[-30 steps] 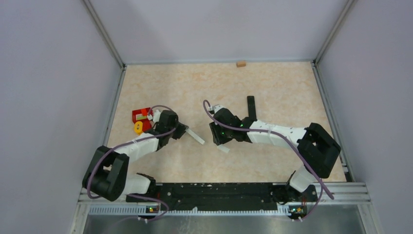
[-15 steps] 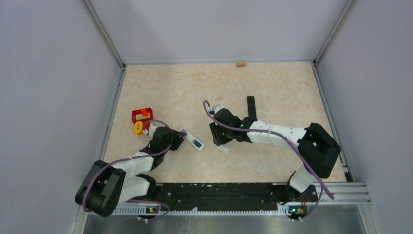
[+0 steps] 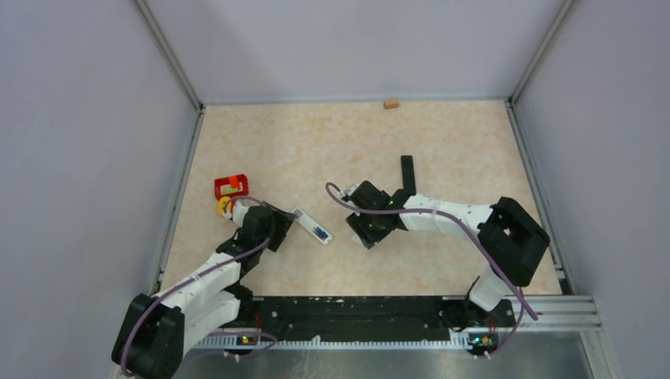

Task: Load the batteries into the remote control
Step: Turn over the remote control at the center of the board, then pick up the battery cover at the center of the board.

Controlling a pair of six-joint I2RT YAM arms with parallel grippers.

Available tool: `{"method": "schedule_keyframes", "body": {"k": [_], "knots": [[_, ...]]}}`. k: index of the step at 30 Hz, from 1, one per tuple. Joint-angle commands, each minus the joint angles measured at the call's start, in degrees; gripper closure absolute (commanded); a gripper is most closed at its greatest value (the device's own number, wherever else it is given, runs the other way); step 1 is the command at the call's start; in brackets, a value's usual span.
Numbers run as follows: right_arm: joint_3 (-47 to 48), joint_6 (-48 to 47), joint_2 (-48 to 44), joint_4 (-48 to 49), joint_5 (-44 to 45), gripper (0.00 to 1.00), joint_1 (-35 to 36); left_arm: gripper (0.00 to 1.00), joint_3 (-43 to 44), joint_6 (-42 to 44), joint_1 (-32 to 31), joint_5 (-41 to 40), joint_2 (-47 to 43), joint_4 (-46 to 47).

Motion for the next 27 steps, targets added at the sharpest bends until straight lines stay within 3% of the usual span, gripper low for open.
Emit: {"method": "schedule_keyframes", "body": {"k": [1,9,27], "knots": [[2.7,-7.4,3.6,-3.4,-0.7,0.49,-0.5,0.23,4.1,6.4,0.1,-3.4,-2.8,-6.6],[6.7,-10.7,7.8,-4.7,-1.6,0.53,-0.5,0.06,6.8,9.9,0.4,-3.3,-5.0,-7.6],[8.8,-18.8,13.0,-6.4,-2.8,0.52,1.4,0.03,7.9,13.5,4.0,-2.1,-7.3,-8.5]]}}
